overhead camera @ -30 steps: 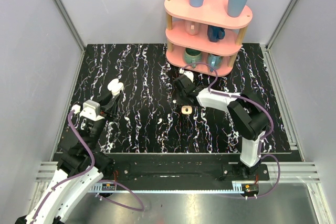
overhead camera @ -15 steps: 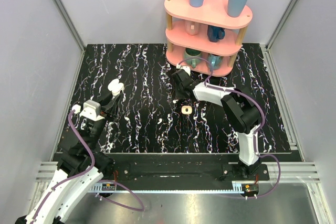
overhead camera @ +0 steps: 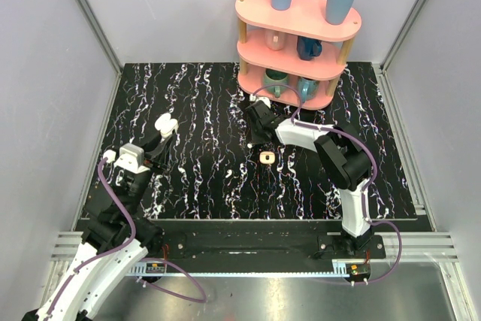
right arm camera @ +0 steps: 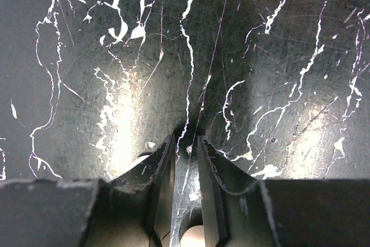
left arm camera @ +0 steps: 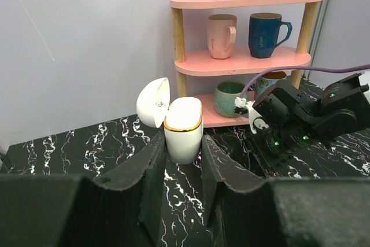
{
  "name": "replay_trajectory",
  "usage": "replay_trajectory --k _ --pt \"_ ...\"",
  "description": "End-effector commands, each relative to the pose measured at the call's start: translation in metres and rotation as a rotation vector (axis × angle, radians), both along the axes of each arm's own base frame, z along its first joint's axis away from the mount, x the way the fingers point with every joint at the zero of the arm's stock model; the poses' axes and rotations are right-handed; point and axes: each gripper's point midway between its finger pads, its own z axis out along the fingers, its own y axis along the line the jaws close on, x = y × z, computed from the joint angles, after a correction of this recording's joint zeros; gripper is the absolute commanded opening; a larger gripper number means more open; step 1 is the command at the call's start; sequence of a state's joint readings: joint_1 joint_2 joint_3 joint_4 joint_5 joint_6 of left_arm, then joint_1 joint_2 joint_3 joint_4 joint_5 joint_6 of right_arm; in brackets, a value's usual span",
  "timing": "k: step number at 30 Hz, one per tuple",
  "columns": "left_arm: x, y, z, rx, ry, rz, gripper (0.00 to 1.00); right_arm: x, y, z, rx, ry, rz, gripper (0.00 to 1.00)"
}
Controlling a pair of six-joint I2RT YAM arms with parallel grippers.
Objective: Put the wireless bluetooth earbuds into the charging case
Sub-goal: Adjust the right earbud at the center of the board.
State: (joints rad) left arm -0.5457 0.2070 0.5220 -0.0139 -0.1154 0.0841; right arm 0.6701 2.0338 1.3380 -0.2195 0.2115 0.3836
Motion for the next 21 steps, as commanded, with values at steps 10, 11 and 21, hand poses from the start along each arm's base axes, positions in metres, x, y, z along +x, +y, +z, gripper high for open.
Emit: replay_trajectory --k 10,11,21 --pt "-0.005 0.0 0.023 -0.03 -0.051 -0.02 0.0 -0.044 -0.006 -0.023 -0.099 0.118 0.136 0.29" --pt "-0.005 -0.001 0.023 -0.029 -0.053 -0.024 0.0 -0.045 -0.006 -0.025 -0.112 0.118 0.148 0.29" --pt "-0.005 0.0 0.024 -0.028 -0.052 -0.022 0.0 -0.062 0.009 -0.018 -0.099 0.151 0.183 0.28"
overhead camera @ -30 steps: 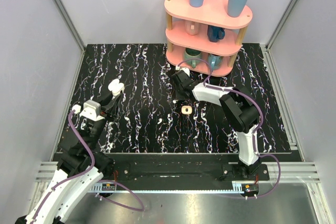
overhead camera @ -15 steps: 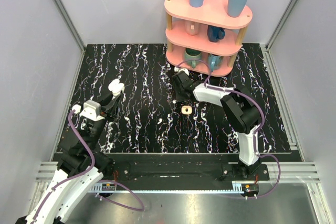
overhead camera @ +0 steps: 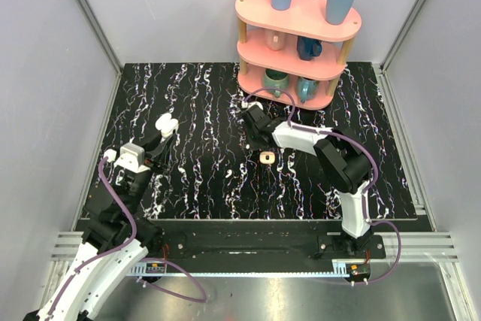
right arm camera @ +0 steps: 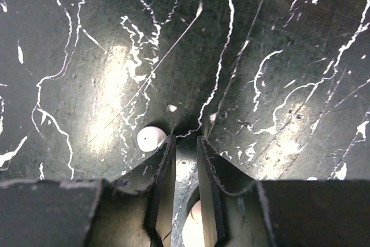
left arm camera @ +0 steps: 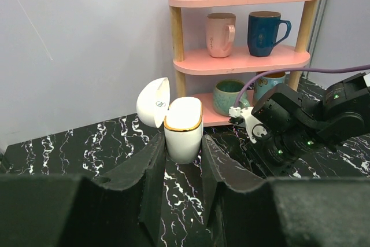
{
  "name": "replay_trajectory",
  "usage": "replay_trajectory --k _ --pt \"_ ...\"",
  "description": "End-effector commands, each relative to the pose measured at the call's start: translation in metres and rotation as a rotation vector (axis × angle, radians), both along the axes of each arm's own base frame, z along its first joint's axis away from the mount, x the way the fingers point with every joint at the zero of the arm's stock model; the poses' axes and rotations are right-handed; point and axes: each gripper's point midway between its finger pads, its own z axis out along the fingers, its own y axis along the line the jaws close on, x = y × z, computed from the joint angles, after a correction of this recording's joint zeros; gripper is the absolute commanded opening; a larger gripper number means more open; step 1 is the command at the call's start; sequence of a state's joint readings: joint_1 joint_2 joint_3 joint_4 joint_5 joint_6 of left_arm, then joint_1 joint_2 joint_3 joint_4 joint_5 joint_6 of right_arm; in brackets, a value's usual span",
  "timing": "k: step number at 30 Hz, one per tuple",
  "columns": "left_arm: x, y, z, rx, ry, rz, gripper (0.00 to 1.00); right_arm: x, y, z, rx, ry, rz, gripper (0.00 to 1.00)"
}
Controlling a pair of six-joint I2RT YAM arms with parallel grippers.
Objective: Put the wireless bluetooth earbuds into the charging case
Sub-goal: Adjust the right earbud at the center of the board, then pick up the right earbud from the center of the board.
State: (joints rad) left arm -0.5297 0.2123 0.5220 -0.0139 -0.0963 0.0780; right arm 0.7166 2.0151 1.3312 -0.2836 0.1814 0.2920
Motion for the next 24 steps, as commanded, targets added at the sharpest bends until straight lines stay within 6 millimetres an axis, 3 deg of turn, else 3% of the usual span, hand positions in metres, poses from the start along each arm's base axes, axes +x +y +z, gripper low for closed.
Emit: replay_trajectory --k 1,6,9,15,17,18,19,20,21,24 --pt "-0.006 0.0 0.024 -0.027 -0.054 -0.018 0.0 -0.036 0.002 -0.014 -0.033 0.115 0.044 0.28" --pt "-0.005 0.0 0.024 -0.027 -0.054 -0.018 0.0 -0.038 0.002 -0.01 -0.039 0.1 0.038 0.28" --pt "-0.005 0.0 0.023 -0.026 -0.051 -0.018 0.0 -0.027 -0.002 0.011 -0.042 0.031 0.017 0.3" --pt "-0.005 -0.001 0.023 -0.026 -0.05 -0.022 0.0 -0.019 0.018 0.055 0.08 -0.016 0.03 0.37" --pt "-0.005 -0.001 0.024 -0.026 -0.052 -0.022 0.0 -0.019 0.027 0.053 0.108 -0.001 0.038 0.4" --pt "-0.006 -0.001 0.024 -0.028 -0.054 -0.022 0.0 -0.016 0.032 0.056 0.126 -0.005 0.041 0.52" --pt "-0.005 -0.001 0.023 -0.027 -0.053 -0.022 0.0 -0.016 0.035 0.049 0.126 0.01 0.04 0.58" --pt "-0.006 0.0 0.024 -0.027 -0.055 -0.022 0.0 -0.012 0.038 0.05 0.132 0.008 0.035 0.56" --pt "-0.006 0.0 0.024 -0.026 -0.053 -0.022 0.0 -0.011 0.039 0.041 0.12 0.02 0.034 0.48" --pt "-0.005 -0.001 0.023 -0.026 -0.052 -0.023 0.0 -0.006 0.043 0.033 0.11 0.028 0.036 0.51"
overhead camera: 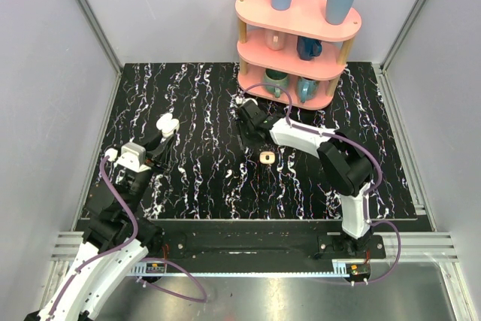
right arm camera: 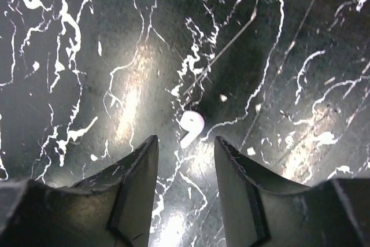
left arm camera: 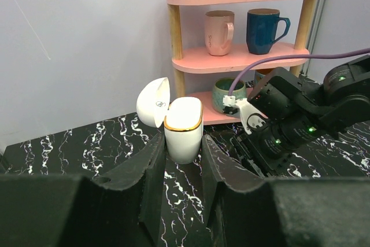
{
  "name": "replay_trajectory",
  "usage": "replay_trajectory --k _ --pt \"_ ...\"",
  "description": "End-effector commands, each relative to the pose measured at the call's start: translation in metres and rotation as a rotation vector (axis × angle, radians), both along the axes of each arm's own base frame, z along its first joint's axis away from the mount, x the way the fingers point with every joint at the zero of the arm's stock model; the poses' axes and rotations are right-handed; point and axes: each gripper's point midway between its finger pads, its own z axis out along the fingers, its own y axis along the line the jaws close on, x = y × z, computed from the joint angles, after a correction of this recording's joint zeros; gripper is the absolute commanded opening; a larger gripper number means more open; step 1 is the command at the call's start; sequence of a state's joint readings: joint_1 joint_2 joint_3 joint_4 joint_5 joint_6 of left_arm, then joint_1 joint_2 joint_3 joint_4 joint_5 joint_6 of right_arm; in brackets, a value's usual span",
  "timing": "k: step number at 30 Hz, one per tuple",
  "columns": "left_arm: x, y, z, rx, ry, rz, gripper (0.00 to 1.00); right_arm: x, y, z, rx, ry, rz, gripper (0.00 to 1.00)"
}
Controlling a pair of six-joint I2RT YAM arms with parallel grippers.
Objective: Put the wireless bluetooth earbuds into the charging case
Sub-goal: Pick up the right earbud from the center of the board.
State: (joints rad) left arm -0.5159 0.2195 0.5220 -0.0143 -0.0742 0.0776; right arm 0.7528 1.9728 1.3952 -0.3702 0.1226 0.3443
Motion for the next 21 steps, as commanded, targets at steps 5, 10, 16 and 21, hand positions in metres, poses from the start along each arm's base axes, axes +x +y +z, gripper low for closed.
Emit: replay_trajectory --k 5,10,16,21 --pt "-0.006 0.001 0.024 -0.033 -0.051 -0.015 0.0 0.018 0.017 0.002 0.013 -0.022 -0.007 0.47" --pt "-0.006 0.0 0.025 -0.035 -0.054 -0.018 0.0 0.016 0.015 -0.003 0.002 -0.003 -0.022 0.46" --pt "-0.005 0.001 0.024 -0.034 -0.052 -0.015 0.0 0.014 0.012 -0.013 -0.029 0.015 -0.016 0.43" --pt "-0.004 0.0 0.024 -0.033 -0.048 -0.019 0.0 0.014 0.009 -0.02 -0.058 0.03 -0.008 0.43"
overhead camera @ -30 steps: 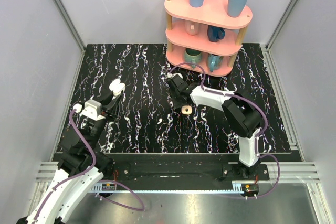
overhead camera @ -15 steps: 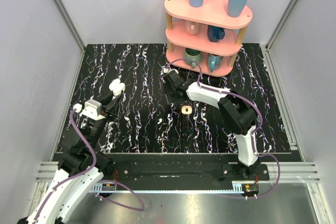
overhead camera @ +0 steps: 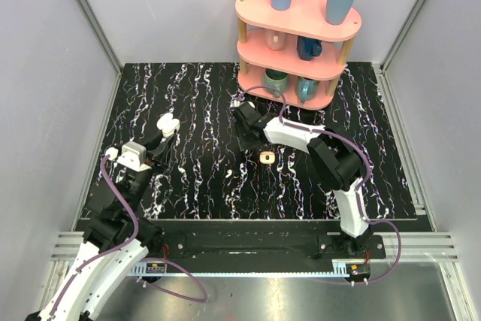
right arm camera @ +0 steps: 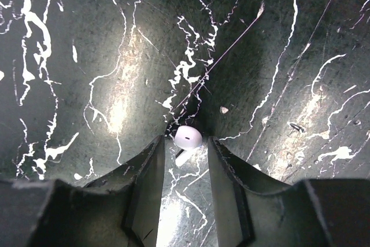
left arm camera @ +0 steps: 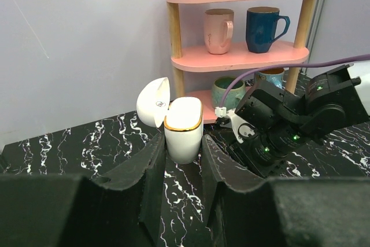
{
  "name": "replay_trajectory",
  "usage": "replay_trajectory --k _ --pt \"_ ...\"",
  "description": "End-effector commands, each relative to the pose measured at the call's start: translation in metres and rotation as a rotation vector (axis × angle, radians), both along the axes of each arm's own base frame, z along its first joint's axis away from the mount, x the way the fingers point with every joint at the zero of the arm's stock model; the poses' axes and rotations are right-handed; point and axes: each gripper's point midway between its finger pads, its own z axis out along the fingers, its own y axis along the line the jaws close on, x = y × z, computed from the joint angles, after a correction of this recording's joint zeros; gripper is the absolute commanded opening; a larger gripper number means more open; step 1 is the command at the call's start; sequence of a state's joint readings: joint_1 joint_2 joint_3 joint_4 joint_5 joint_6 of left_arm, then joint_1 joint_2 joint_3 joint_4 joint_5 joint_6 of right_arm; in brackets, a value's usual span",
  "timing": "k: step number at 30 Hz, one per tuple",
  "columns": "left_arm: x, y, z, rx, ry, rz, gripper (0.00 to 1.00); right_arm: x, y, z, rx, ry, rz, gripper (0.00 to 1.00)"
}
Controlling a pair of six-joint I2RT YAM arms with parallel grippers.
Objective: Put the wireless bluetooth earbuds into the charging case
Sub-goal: Pick up the right earbud from the center of the board.
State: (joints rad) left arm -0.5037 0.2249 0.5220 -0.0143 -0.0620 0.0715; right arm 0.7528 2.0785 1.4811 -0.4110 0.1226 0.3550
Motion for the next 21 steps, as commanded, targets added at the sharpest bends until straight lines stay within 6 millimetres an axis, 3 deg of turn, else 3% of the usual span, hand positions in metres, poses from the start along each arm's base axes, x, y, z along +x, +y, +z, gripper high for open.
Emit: replay_trajectory --k 1,13,21 --pt "-0.0059 0.0001 0.0249 -0.034 -0.055 -0.018 0.0 0.0076 0.0015 0.0028 -0.029 -0.019 0.003 0.43" --pt "-0.005 0.0 0.0236 -0.034 -0.051 -0.017 0.0 0.0069 -0.0016 -0.0034 -0.052 -0.014 0.0 0.41" --pt "-0.005 -0.0002 0.0243 -0.035 -0.049 -0.019 0.0 0.0077 0.0009 -0.0033 -0.045 -0.013 0.005 0.27"
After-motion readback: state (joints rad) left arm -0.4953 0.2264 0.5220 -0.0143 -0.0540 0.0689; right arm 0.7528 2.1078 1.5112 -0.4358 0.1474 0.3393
